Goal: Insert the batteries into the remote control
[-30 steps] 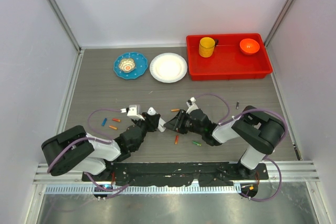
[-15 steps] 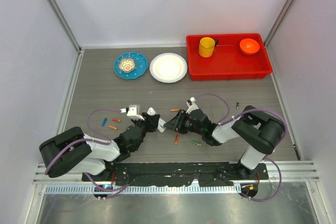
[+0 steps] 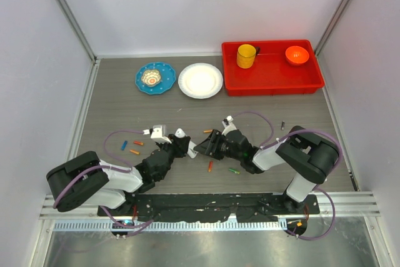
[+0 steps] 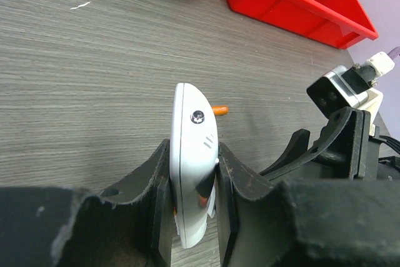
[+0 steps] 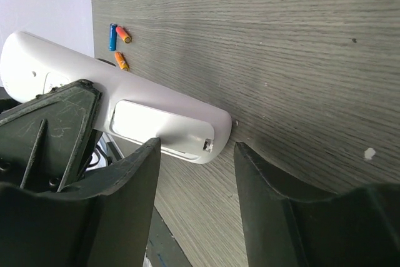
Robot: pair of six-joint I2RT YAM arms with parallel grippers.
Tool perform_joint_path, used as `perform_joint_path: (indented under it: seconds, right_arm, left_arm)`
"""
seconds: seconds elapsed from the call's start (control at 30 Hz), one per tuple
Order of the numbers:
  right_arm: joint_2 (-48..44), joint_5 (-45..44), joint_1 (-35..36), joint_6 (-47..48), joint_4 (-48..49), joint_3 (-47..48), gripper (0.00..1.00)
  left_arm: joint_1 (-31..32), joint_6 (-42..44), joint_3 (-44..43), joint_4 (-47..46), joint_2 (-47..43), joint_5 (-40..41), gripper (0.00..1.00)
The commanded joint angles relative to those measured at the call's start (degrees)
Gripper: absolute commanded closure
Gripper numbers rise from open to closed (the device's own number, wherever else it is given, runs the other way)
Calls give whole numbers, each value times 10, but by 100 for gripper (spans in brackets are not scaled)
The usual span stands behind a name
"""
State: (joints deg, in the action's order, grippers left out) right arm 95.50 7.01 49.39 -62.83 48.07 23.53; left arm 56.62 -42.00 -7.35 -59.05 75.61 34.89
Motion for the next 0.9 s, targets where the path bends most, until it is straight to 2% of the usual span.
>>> perform_joint_path:
  seconds: [0.0, 0.1, 0.23, 0.43, 0.57, 0.77, 0.87]
  right_arm:
    - [-25, 1, 3, 7, 10, 0, 42]
    - [-35, 2, 3, 9, 2, -1, 39]
    - [-93, 8, 3, 28, -38, -2, 34]
    - [-188, 27, 3, 108, -167, 11, 34]
    - [-250, 8, 5, 197, -329, 61, 33]
    - [-270, -37, 4, 265, -423, 92, 33]
    - [-270, -64, 4, 285, -459, 104, 34]
  left_arm:
    - [3, 1, -12, 6, -1, 18, 100]
    - [3, 1, -16, 24, -7, 24, 100]
    - [3, -2, -24, 63, -31, 26, 100]
    - [2, -14, -30, 112, -61, 32, 100]
    - [-5, -33, -32, 123, -71, 9, 100]
    - [-12, -27, -40, 134, -82, 20, 100]
    - [-22, -24, -44, 177, -117, 29, 100]
